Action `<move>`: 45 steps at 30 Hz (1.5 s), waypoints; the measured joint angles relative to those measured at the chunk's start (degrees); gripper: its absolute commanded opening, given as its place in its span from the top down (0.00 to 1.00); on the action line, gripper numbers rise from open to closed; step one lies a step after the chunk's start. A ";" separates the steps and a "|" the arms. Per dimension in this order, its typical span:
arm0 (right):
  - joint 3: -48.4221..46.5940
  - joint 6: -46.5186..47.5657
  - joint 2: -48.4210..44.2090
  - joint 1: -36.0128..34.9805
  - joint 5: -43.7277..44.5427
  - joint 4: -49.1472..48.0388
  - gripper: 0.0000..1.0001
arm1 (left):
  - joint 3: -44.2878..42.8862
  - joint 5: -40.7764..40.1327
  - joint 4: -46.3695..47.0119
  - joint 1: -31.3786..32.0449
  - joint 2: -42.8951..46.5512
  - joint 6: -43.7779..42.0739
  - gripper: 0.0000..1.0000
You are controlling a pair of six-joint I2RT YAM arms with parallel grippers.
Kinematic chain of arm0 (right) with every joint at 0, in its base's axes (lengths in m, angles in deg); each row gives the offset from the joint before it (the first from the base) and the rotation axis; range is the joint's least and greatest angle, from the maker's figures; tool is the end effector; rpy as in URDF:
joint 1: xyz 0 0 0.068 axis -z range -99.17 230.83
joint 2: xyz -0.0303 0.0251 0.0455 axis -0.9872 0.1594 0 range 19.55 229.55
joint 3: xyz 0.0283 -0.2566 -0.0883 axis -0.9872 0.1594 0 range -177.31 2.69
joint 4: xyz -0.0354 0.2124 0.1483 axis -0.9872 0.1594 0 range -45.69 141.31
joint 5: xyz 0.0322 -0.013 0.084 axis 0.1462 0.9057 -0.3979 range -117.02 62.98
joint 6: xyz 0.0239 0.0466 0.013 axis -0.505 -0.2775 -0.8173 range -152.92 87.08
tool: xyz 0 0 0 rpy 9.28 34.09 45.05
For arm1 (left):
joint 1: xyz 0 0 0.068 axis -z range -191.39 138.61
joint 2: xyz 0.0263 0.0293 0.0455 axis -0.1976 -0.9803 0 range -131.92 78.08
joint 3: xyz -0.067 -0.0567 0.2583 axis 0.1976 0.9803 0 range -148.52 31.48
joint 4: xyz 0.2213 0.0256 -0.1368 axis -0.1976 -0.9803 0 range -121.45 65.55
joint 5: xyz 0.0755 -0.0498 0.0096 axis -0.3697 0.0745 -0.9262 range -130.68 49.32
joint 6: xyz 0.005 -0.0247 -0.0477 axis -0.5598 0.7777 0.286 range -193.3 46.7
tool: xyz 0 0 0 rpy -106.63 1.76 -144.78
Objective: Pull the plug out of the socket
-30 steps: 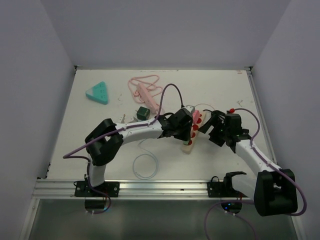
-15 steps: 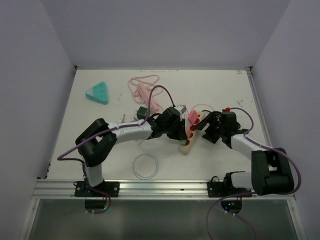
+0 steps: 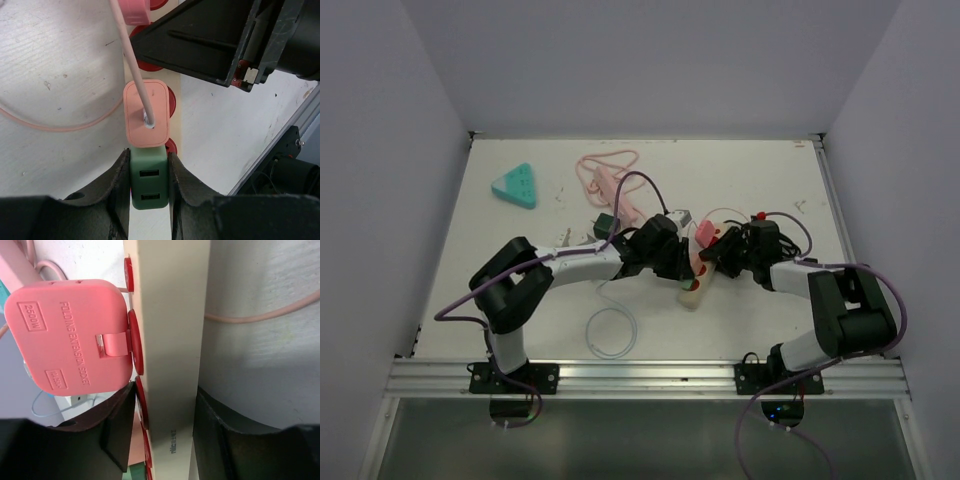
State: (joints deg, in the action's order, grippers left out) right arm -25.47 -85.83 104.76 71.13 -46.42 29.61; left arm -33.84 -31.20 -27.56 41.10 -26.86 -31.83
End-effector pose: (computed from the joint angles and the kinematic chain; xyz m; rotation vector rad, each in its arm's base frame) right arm 0.2554 0.0557 0.1312 0.7278 2.3384 0.9172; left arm 0.2360 -0.3171 0.1844 0.3342 2.5084 -0.9519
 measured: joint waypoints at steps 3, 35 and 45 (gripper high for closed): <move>0.00 -0.02 1.62 0.04 -1.77 -2.34 0.73 | 1.77 0.22 2.08 -0.42 0.74 0.79 0.96; -10.40 9.66 -16.68 -0.96 4.59 21.46 1.00 | 9.79 11.93 16.44 -4.33 8.13 3.65 0.25; -10.78 10.64 -18.18 -1.66 6.10 23.47 1.00 | 8.59 14.19 17.20 -4.48 7.39 4.92 0.77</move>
State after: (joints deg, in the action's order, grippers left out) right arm -36.25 -75.18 86.57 69.47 -40.32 53.09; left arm -25.25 -17.02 -10.36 36.61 -19.48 -26.91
